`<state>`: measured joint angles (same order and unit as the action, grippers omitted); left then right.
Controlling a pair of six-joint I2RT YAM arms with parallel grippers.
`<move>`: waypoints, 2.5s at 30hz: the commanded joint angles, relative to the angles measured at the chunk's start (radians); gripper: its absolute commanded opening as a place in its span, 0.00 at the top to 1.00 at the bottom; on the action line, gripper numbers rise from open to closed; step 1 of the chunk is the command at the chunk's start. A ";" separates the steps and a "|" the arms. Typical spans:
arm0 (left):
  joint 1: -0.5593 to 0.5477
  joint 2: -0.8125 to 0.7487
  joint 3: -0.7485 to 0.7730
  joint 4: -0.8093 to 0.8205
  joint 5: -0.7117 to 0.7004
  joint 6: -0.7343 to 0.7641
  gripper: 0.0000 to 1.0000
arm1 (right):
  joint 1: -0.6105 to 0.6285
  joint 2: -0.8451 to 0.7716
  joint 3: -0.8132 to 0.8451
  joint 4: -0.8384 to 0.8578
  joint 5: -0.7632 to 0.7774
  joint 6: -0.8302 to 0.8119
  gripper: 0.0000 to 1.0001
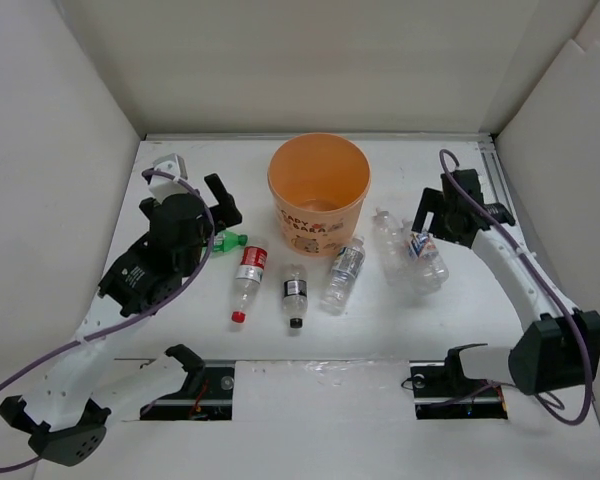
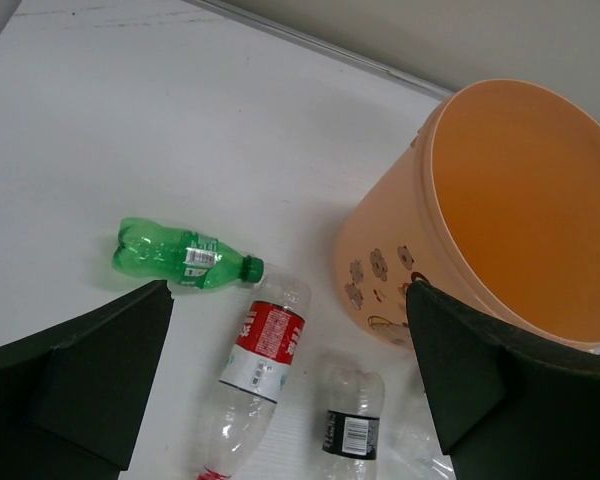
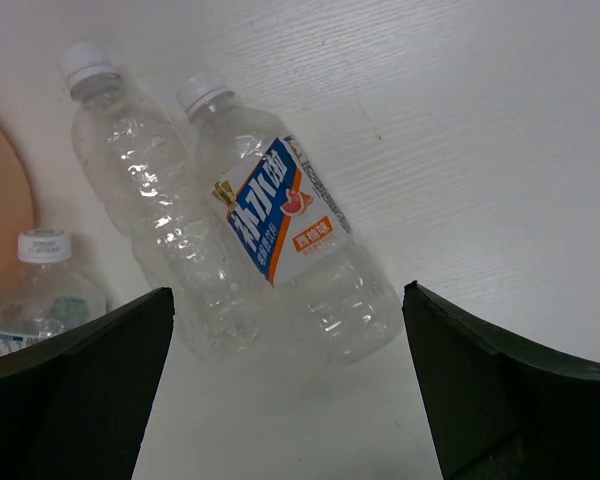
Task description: Put the plastic bottles in the bin
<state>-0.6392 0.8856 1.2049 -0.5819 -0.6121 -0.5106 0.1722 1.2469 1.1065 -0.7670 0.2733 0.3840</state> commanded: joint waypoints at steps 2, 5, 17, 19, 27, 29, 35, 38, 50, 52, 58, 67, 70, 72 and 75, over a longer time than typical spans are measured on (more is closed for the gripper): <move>0.001 -0.053 0.007 0.042 0.043 0.032 0.00 | -0.028 0.059 -0.043 0.121 -0.112 0.050 0.00; 0.001 -0.077 -0.013 0.053 0.043 0.032 0.00 | -0.014 0.083 -0.063 0.141 -0.088 0.082 0.00; 0.001 -0.096 -0.031 0.071 0.153 0.041 0.00 | -0.023 0.281 -0.063 0.150 -0.005 0.113 0.00; 0.001 -0.105 -0.031 0.071 0.153 0.041 0.00 | -0.023 0.311 -0.054 0.162 -0.005 0.113 0.00; 0.001 -0.105 -0.041 0.071 0.172 0.041 0.00 | -0.080 0.352 -0.023 0.172 -0.017 0.122 0.00; 0.001 -0.105 -0.041 0.071 0.181 0.041 0.00 | -0.108 0.374 -0.013 0.181 -0.026 0.122 0.00; 0.001 -0.105 -0.041 0.071 0.193 0.041 0.00 | -0.178 0.431 0.000 0.224 -0.094 0.096 0.08; 0.001 -0.096 -0.031 0.062 0.203 0.041 0.00 | -0.221 0.453 -0.013 0.258 -0.170 0.073 0.17; 0.001 0.019 0.140 0.145 0.475 0.109 0.00 | -0.243 0.306 0.019 0.233 -0.208 0.102 1.00; 0.001 0.082 0.207 0.171 0.569 0.136 0.00 | -0.243 0.266 0.039 0.213 -0.197 0.102 1.00; -0.028 0.275 0.350 0.240 0.807 0.164 0.00 | -0.191 0.082 0.162 0.144 -0.168 0.113 1.00; -0.070 0.447 0.461 0.402 1.071 0.155 0.00 | -0.016 -0.107 0.398 0.329 -0.572 0.124 1.00; -0.070 0.466 0.461 0.441 1.120 0.155 0.00 | 0.067 -0.107 0.453 0.418 -0.663 0.163 1.00; -0.070 0.466 0.461 0.470 1.152 0.146 0.00 | 0.107 -0.080 0.463 0.461 -0.690 0.185 1.00; -0.070 0.451 0.426 0.542 1.163 0.135 0.00 | 0.174 -0.035 0.487 0.532 -0.726 0.226 1.00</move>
<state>-0.7097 1.3762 1.6238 -0.1913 0.4793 -0.3645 0.3061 1.1633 1.5650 -0.3599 -0.3557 0.5556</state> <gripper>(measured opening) 0.997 0.672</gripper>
